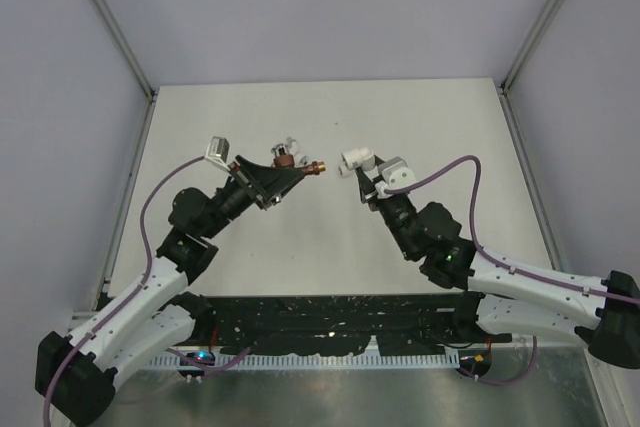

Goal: Install the water faucets

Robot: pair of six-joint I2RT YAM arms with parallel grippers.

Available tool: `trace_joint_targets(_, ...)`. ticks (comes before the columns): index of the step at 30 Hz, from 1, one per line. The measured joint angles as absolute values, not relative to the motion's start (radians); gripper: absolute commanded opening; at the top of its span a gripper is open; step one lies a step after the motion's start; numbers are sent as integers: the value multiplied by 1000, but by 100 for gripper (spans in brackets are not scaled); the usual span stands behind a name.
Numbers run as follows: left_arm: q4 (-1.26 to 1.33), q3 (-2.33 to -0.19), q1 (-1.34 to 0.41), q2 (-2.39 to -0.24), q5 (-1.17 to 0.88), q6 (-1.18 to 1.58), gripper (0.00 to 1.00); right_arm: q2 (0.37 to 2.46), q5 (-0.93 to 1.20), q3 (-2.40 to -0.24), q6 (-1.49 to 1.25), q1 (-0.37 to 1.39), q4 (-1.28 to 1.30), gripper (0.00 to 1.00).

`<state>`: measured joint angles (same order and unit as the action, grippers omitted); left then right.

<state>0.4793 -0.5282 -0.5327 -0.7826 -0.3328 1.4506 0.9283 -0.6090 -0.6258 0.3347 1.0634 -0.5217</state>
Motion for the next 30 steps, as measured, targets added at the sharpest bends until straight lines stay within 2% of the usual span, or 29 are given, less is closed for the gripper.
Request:
trace_joint_targets(11, 592, -598, -616, -916, -246, 1503, 0, 994, -742, -624, 443, 1113, -788, 5)
trace_joint_targets(20, 659, -647, -651, -984, -245, 1512, 0, 1003, -833, -622, 439, 1136, -845, 5)
trace_joint_targets(30, 678, -666, -669, -1031, -250, 1513, 0, 1008, -836, -620, 443, 1159, -860, 5)
